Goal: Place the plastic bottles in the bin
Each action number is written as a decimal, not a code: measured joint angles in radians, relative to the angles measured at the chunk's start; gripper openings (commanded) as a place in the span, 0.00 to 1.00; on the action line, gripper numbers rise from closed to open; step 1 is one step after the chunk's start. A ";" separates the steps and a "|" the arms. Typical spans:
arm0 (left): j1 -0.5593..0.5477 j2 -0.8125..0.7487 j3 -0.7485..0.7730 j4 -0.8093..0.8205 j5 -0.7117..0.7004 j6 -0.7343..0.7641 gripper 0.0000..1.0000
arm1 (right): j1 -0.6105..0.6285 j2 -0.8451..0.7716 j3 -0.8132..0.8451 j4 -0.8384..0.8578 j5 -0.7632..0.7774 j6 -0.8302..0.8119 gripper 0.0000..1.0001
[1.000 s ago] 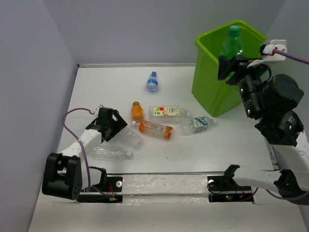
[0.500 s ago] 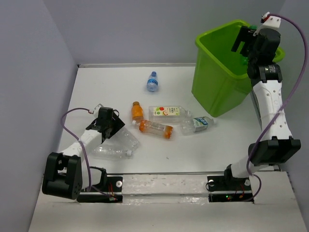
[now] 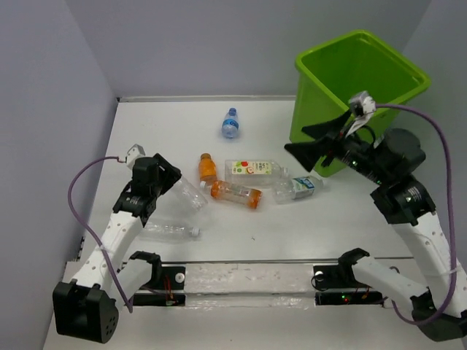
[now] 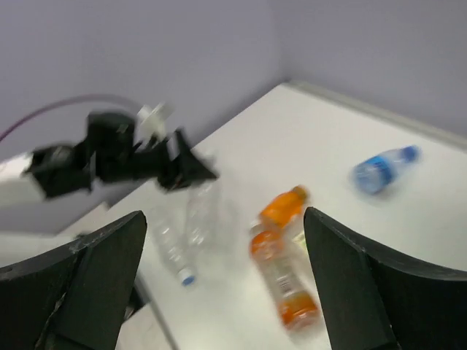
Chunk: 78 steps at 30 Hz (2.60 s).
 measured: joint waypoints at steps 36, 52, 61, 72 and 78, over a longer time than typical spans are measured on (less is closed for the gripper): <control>0.000 0.003 0.949 -0.261 -0.085 0.075 0.42 | 0.877 1.287 0.320 0.190 0.196 -0.352 0.46; 0.000 0.011 1.096 -0.240 0.028 0.039 0.38 | 0.689 0.586 0.081 0.318 0.602 -0.270 0.22; -0.002 0.036 1.097 -0.111 0.177 -0.032 0.38 | 0.042 0.353 0.258 0.232 0.707 -0.283 0.21; -0.302 0.326 1.130 0.016 0.076 -0.029 0.38 | -0.491 0.516 0.368 0.089 0.383 -0.045 1.00; -0.436 0.553 1.262 0.071 -0.023 0.004 0.38 | -0.479 0.397 0.296 0.009 0.191 0.076 0.59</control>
